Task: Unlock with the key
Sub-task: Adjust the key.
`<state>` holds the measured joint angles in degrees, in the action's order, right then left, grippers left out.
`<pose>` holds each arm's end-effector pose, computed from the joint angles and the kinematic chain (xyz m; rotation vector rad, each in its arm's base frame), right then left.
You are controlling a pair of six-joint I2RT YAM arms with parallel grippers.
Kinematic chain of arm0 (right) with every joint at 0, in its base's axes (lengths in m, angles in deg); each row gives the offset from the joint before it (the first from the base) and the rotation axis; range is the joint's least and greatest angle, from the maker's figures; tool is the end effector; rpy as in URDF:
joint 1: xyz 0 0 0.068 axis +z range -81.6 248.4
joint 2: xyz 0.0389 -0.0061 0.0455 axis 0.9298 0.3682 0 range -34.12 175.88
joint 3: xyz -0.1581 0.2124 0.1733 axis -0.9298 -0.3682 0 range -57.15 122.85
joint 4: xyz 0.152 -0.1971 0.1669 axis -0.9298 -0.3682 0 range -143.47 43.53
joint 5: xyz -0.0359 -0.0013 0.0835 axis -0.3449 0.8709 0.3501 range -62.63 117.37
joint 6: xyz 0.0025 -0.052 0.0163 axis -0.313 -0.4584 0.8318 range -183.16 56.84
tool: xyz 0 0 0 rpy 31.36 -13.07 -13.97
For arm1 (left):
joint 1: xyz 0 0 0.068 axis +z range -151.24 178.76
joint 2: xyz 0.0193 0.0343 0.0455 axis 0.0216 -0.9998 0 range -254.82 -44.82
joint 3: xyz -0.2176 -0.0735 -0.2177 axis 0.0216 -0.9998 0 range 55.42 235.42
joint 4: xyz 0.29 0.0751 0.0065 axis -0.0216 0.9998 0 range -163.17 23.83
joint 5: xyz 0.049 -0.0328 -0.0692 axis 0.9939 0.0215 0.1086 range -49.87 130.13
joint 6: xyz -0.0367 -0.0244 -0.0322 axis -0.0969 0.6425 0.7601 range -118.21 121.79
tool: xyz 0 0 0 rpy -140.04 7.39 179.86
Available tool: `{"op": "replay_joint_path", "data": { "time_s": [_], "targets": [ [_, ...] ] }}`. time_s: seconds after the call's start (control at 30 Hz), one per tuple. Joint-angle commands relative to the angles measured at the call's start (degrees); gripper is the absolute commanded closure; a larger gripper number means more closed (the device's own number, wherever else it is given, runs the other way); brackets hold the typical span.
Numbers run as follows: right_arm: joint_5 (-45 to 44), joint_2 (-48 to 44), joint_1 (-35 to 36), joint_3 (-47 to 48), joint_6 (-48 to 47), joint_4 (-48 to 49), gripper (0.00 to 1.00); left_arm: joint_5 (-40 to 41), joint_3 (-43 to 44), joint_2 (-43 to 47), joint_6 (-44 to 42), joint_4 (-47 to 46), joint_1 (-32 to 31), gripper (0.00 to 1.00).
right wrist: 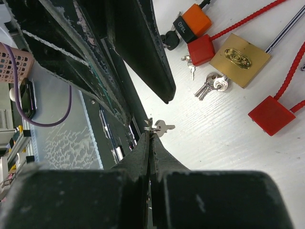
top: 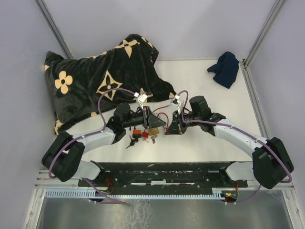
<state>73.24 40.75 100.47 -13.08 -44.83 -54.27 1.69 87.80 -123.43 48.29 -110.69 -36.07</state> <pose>0.2344 0.1779 0.2550 -0.7420 2.2321 1.3547 0.2344 -0.1908 0.2362 0.3721 1.9461 -1.5638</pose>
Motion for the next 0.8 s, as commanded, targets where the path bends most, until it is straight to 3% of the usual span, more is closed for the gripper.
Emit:
{"op": "replay_joint_path", "data": {
  "time_s": [0.0, 0.77],
  "targets": [
    [1.93, 0.02, -0.27, 2.6, -0.94, 1.9, 0.98, -3.11, -0.11, -1.36, 2.02, -5.78, 0.18, 0.62],
    [2.91, 1.16, -0.32, 3.52, 0.13, 3.37, 0.98, -4.53, -1.19, -3.27, 3.31, -8.35, 0.11, 0.74]
  ]
}}
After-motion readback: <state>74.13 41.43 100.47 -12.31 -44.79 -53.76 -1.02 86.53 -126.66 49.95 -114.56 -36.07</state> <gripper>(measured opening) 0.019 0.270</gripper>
